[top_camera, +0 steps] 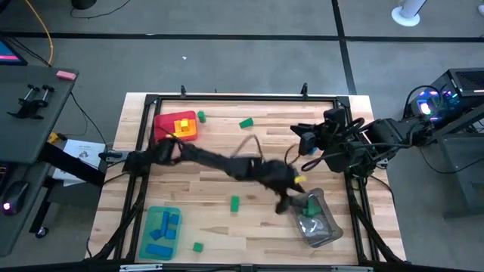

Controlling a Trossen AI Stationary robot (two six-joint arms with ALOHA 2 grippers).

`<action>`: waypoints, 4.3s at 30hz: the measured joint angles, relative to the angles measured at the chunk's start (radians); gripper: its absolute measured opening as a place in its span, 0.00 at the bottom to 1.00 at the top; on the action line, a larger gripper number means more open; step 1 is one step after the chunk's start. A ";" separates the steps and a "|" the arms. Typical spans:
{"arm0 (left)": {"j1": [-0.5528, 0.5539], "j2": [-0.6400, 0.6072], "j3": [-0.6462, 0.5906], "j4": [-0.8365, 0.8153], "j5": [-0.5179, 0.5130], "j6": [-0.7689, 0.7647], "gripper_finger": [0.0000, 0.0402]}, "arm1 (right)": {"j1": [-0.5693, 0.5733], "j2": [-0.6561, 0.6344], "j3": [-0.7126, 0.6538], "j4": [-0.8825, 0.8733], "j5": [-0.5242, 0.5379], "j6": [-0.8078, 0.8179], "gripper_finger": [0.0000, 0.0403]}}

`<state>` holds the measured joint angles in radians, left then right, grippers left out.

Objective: Sort blocks
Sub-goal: Put the green block into the black bin

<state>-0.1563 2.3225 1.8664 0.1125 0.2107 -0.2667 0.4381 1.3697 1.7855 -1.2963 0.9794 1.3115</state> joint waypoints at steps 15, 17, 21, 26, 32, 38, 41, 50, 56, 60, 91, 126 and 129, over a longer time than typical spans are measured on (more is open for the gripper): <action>-0.021 -0.623 -0.693 -0.288 -0.080 -0.054 0.58 | 0.000 0.000 0.000 -0.009 -0.027 -0.153 0.00; -0.042 -0.661 -0.791 -0.200 -0.141 -0.227 0.58 | 0.000 0.000 0.000 -0.009 -0.027 -0.153 0.00; -0.078 -0.694 -0.792 -0.347 -0.069 -0.192 0.57 | 0.000 0.000 -0.001 -0.010 -0.025 -0.179 0.00; -0.169 -0.689 -0.772 -0.572 -0.188 0.230 0.44 | 0.000 0.000 -0.001 -0.026 -0.020 -0.194 0.00; -0.183 -0.656 -0.775 -0.385 -0.239 0.272 0.04 | 0.000 0.000 -0.001 -0.032 -0.020 -0.194 0.00; -0.127 -0.554 -0.731 -0.362 -0.133 0.186 0.01 | 0.000 0.000 -0.001 -0.040 -0.020 -0.194 0.00; -0.092 -0.493 -0.700 -0.410 -0.018 0.047 0.00 | 0.000 0.000 -0.001 -0.041 -0.020 -0.194 0.00; -0.073 -0.400 -0.606 -0.584 0.042 -0.066 0.00 | 0.000 0.000 -0.001 -0.053 -0.029 -0.194 0.00; -0.088 -0.368 -0.596 -0.576 0.052 -0.054 0.00 | 0.000 0.000 -0.001 -0.056 -0.027 -0.194 0.00; -0.092 -0.347 -0.598 -0.579 0.054 -0.073 0.00 | 0.000 0.000 -0.001 -0.063 -0.026 -0.194 0.00; 0.050 -0.567 -0.668 -0.918 -0.290 0.111 0.00 | 0.000 0.030 -0.001 -0.102 -0.033 -0.194 0.00; 0.122 -0.472 -0.778 -0.752 -0.326 -0.541 0.65 | 0.000 0.050 -0.001 -0.134 -0.074 -0.187 0.00; 0.123 -0.456 -0.774 -0.748 -0.322 -0.520 0.64 | 0.000 0.050 -0.001 -0.134 -0.074 -0.186 0.00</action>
<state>-0.0338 1.8668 1.0919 -0.6355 -0.1118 -0.7870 0.4377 1.4197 1.7847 -1.4307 0.9054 1.1252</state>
